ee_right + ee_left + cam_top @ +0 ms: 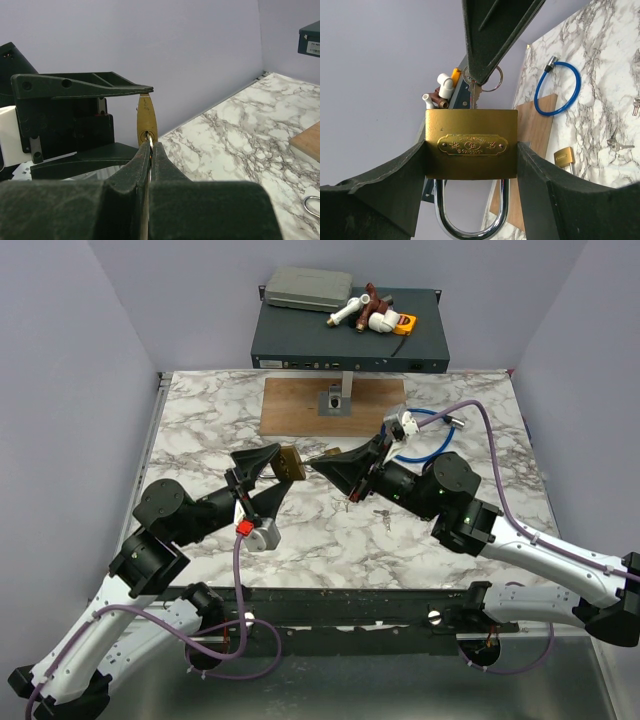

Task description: Unlock with the key

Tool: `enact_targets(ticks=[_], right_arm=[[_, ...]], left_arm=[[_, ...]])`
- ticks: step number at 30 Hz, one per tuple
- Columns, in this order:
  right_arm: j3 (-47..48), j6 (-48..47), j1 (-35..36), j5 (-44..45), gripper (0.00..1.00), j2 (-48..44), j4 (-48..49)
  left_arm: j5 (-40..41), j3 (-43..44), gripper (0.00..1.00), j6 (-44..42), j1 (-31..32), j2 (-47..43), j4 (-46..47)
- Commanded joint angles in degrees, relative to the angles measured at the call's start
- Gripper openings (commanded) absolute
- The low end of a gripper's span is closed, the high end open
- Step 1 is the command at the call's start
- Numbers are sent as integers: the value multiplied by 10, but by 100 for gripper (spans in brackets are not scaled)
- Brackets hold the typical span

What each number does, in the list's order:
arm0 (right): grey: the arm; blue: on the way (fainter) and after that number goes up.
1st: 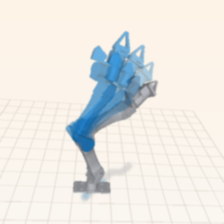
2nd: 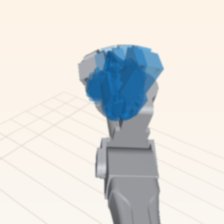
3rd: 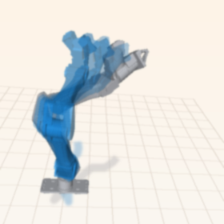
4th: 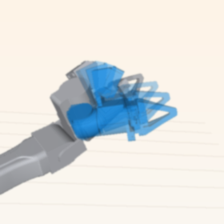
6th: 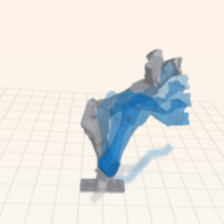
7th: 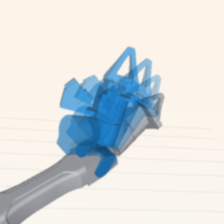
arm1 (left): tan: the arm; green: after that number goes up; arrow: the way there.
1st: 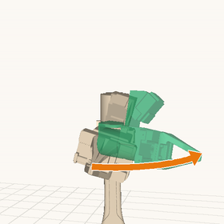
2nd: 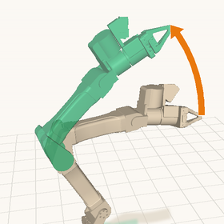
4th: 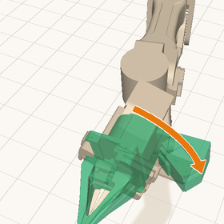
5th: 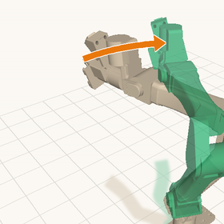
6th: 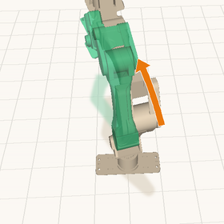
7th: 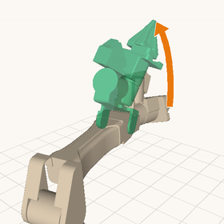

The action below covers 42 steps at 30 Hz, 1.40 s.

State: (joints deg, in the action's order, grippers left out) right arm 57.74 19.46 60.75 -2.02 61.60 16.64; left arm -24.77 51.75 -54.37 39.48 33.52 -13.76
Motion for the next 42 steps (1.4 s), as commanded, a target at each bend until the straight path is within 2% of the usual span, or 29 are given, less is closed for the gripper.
enact_targets(ticks=[1, 12, 21, 28, 29, 32, 35, 38, 42], right_arm=[[-5, 3, 6, -33, 1, 14, -24], [3, 15, 5, -55, 1, 41, -19], [1, 33, 5, -70, 1, 66, -6], [36, 31, 6, -53, 1, 94, -58], [37, 27, 6, -46, 5, 91, -64], [28, 20, 5, -23, 39, 60, -74], [16, 15, 4, -3, 60, 26, -83], [-3, 16, 4, 7, 68, 0, -86], [-42, 33, 5, -11, 72, -27, -57]], left_arm=[[-41, 37, 0, -18, 5, -6, 59], [-53, 24, 0, -95, 25, -14, 41], [-44, 31, 0, -95, 43, -7, 46], [-43, 28, 0, -97, 53, -5, 47], [-41, 27, 0, -97, 55, -6, 45], [-20, 24, 0, -84, 55, -6, 44], [10, 21, 0, -59, 53, -7, 53], [31, 20, 0, -34, 53, -7, 65], [55, 25, 0, 4, 53, -1, 72]])
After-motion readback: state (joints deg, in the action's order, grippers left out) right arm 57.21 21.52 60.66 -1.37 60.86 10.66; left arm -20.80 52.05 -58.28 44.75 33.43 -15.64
